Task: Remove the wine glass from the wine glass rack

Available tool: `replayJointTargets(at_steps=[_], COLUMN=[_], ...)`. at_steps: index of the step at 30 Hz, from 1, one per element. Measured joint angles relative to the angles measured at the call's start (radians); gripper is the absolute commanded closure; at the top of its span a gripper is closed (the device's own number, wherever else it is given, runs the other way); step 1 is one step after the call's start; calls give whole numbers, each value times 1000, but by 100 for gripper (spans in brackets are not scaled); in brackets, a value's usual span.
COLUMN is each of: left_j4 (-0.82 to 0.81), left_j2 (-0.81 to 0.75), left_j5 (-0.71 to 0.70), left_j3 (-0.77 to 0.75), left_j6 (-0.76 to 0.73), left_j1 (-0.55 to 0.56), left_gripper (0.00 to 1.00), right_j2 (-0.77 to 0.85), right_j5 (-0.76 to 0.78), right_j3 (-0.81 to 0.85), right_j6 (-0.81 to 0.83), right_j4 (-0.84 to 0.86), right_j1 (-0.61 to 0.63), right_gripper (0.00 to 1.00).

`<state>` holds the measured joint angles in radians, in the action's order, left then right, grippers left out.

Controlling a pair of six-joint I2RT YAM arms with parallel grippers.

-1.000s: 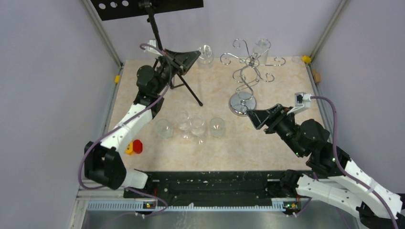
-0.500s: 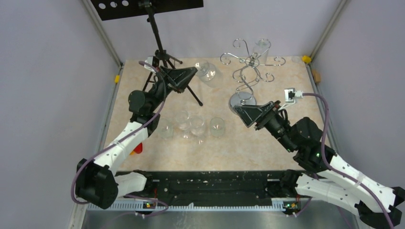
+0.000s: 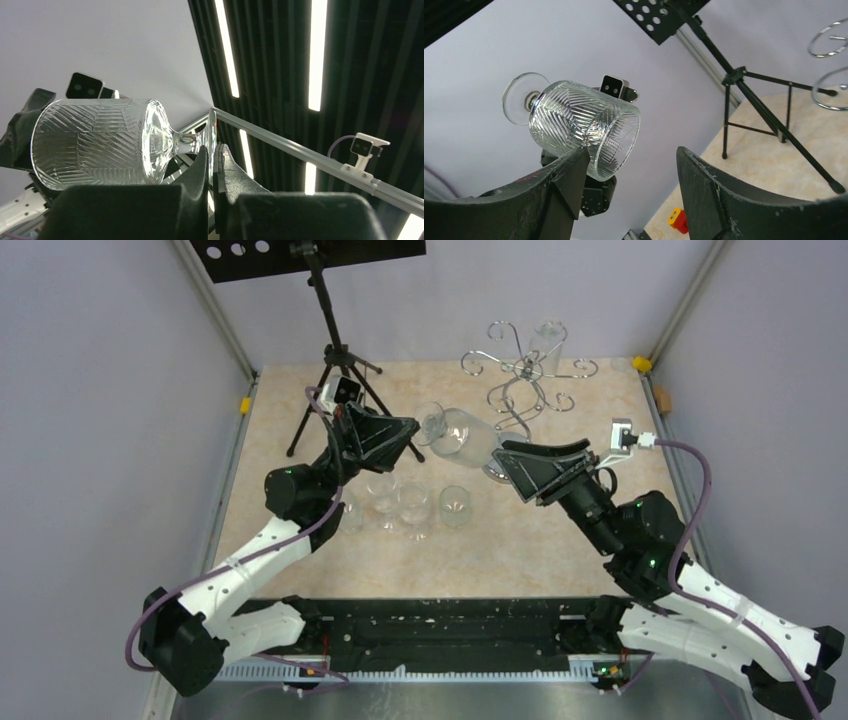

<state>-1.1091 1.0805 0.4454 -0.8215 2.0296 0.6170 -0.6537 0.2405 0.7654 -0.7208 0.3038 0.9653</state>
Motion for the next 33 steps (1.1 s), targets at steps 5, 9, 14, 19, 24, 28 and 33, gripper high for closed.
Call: replayJointTargets(at_steps=[5,9,14,19,24,28,33], left_j4=[-15,-17,-19,-31,-54,-59,-62], left_j2=[-33,-42,-42,-37,-37,-35,-27], left_j5=[-28,-27,-27,-27,-28,-30,-41], left_j3=[0,0,0,0,0,1,1], left_j6=[11,14,19,29,44,49,32], left_j1=[27,40,55,66,69,73,75], left_gripper=[100,100,100,100,100,87,51], right_j2=[-30,-62,-93,-116,-129,-133,-133], right_j5=[-138,-259,-350,-431,-488,-535,-547], right_j3=[0,0,0,0,-2,-6,-6], right_j6=[19,21,21,14,4,-12,-13], right_j4=[128,219,290,371,450,500,508], right_j1=[0,0,0,0,0,1,1], right_gripper=[37,39,47,59,88,100,100])
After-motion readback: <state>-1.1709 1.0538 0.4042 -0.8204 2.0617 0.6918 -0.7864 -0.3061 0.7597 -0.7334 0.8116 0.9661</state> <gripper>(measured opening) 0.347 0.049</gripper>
